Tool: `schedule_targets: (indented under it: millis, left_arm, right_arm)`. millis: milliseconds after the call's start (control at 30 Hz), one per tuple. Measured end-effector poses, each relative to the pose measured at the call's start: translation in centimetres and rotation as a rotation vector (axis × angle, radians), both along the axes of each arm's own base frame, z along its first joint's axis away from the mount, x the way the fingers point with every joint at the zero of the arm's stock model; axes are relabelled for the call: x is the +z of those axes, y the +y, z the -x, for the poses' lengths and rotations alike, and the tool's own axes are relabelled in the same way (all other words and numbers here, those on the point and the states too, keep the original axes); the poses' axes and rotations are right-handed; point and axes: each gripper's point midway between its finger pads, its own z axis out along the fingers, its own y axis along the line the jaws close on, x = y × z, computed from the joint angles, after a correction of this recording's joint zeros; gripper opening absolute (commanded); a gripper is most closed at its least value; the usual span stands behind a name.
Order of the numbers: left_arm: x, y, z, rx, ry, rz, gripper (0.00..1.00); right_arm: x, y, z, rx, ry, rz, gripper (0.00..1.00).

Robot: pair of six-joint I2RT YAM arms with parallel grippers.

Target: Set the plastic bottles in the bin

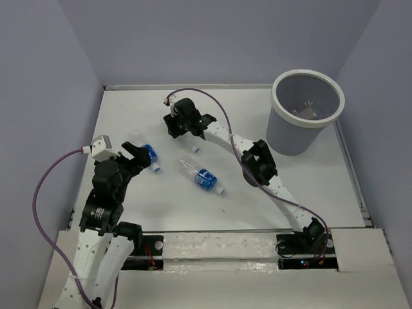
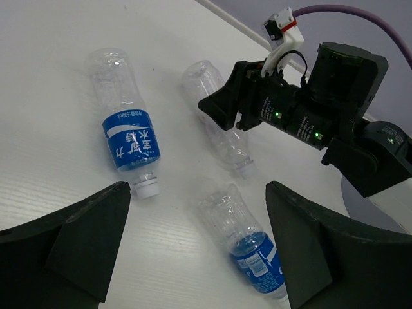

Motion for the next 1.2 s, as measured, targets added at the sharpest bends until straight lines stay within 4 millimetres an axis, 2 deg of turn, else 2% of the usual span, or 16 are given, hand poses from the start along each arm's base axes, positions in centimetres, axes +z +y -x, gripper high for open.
schedule_targets:
  millis: [200,267,333,400,467,567,600,667,700,733,767,833,900,967,1067,1200]
  left_arm:
    - [-0.2,0.0,-0.1,0.0,0.007,-0.002,0.95]
    - [-0.3,-0.1,-0.1,-0.004,0.012,-0.002,0.95]
    - [-0.4,-0.2,-0.2,-0.01,0.018,-0.001,0.96]
    - [-0.5,-0.4,-0.3,-0.018,0.02,0.0,0.97]
    - [-0.5,-0.6,-0.3,-0.029,0.023,-0.001,0.98]
    - [-0.5,-1.1,-0.3,-0.06,0.021,0.002,0.99]
    - [-0.4,-1.3,-0.4,-0.071,0.018,0.002,0.99]
    - [-0.2,-1.7,-0.4,-0.095,0.011,0.004,0.99]
    - [-0.1,-1.8,-0.4,-0.104,0.008,0.005,0.99]
    - [0.0,-2.0,-0.4,-0.114,0.002,0.006,0.99]
    - [0.1,-2.1,-0.4,-0.121,-0.002,0.007,0.99]
    - [0.2,-2.3,-0.5,-0.133,-0.008,0.006,0.99]
    - [0.3,-2.4,-0.5,-0.139,-0.009,0.005,0.99]
    - [0.2,-2.6,-0.6,-0.149,-0.008,0.004,0.99]
    - [0.2,-2.8,-0.6,-0.159,-0.008,0.003,0.99]
    - [0.3,-2.8,-0.6,-0.163,-0.011,0.002,0.99]
  right_arm:
    - [0.7,-1.3,-1.0,-0.04,-0.071,0.043,0.47]
    - [2.2,-1.8,-1.2,-0.05,-0.106,0.053,0.46]
    - [5.2,-2.7,-1.1,-0.064,-0.158,0.051,0.46]
    - [9.9,-4.2,-0.5,-0.081,-0.23,0.031,0.45]
    - [15.9,-6.4,0.4,-0.11,-0.318,-0.003,0.45]
    - [28.5,-11.1,2.3,-0.184,-0.513,-0.143,0.45]
    - [32.9,-13.8,3.0,-0.229,-0.584,-0.201,0.45]
    - [40.4,-20.2,4.3,-0.332,-0.711,-0.302,0.45]
    - [44.4,-25.5,5.0,-0.427,-0.797,-0.358,0.45]
    - [46.5,-29.1,5.6,-0.499,-0.85,-0.386,0.45]
    - [48.8,-33.9,6.6,-0.605,-0.918,-0.413,0.44]
    - [49.8,-40.4,7.3,-0.762,-0.989,-0.415,0.44]
    - [49.5,-44.9,8.2,-0.875,-1.031,-0.415,0.45]
    - [47.9,-47.4,7.6,-0.943,-1.034,-0.396,0.45]
    - [43.3,-50.7,4.6,-1.025,-0.976,-0.334,0.45]
    - [33.4,-54.2,0.2,-1.095,-0.787,-0.238,0.5]
